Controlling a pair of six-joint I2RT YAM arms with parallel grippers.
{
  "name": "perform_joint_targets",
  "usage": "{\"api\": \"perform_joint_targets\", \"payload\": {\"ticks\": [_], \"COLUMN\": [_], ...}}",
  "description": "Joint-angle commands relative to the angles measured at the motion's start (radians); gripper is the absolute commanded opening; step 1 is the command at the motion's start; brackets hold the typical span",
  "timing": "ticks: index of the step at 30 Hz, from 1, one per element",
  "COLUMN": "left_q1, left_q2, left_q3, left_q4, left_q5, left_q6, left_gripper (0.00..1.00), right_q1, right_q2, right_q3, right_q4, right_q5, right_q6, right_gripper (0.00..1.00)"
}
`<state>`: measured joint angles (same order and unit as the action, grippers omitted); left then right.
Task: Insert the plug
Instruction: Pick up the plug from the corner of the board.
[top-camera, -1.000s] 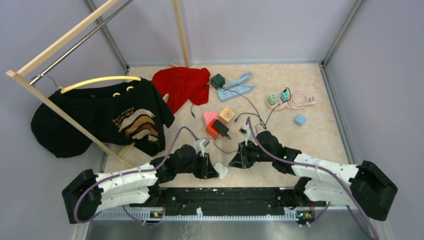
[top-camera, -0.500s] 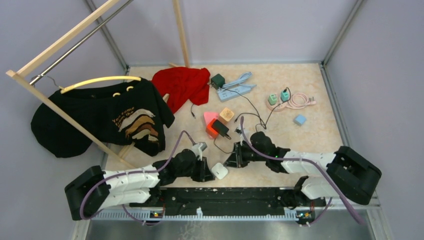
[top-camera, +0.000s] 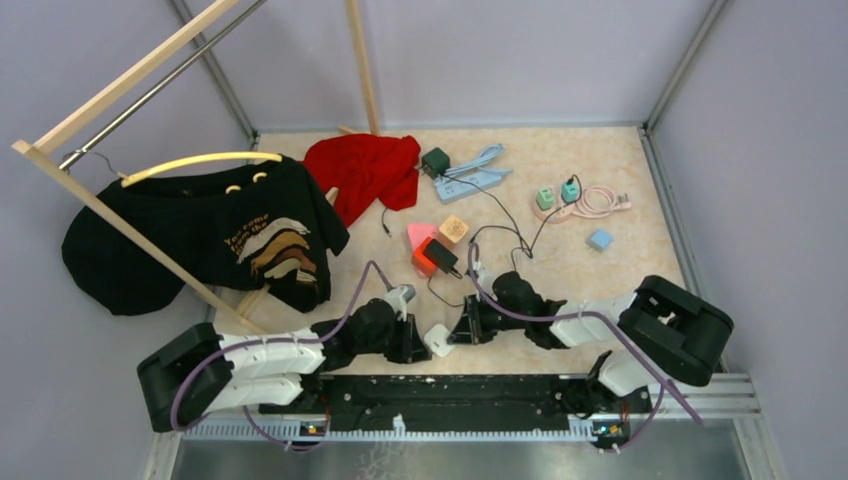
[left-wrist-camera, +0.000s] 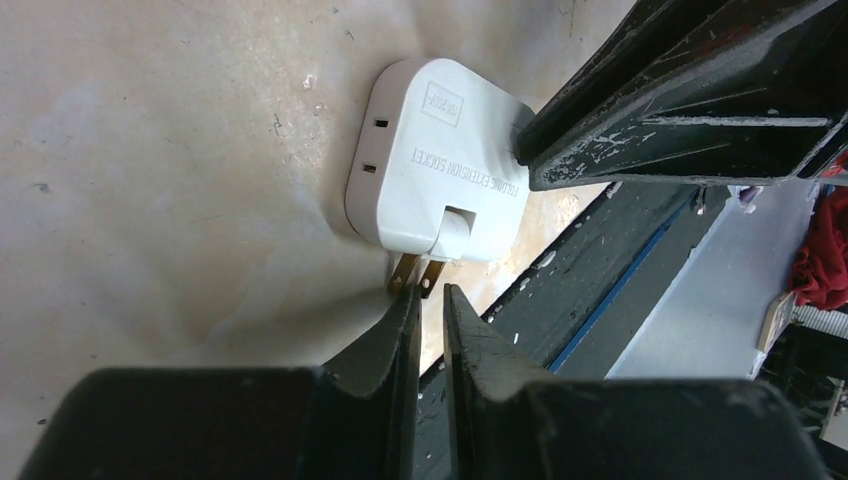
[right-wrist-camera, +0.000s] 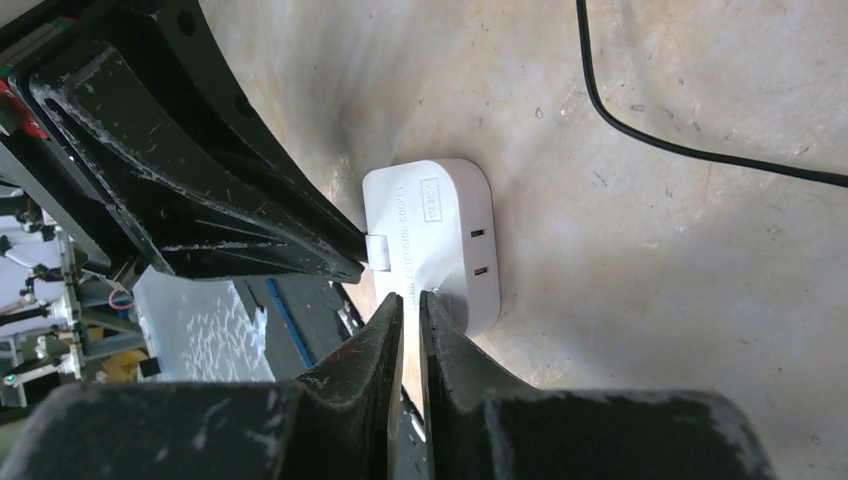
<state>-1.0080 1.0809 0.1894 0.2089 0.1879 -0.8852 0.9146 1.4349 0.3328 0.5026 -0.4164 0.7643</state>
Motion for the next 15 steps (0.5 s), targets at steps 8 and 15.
{"api": "perform_joint_targets", "payload": {"ticks": [8,15], "left_q1": [-0.011,-0.01], "left_q2": [-0.095,-0.128], "left_q3": [0.079,0.129], "left_q4": [-0.186,-0.264], "left_q5": [-0.092,-0.156], "left_q6": [0.002,0.063], "left_gripper": [0.42,0.74], "right_q1": [0.015,0.014], "right_q2": [-0.119,-0.266], "right_q3": [0.043,0.05], "right_q4": [-0.069,-0.186], "right_q5": [0.008,0.109], "right_q6": [-0.054,-0.074], "right_gripper": [0.17,0.43]}}
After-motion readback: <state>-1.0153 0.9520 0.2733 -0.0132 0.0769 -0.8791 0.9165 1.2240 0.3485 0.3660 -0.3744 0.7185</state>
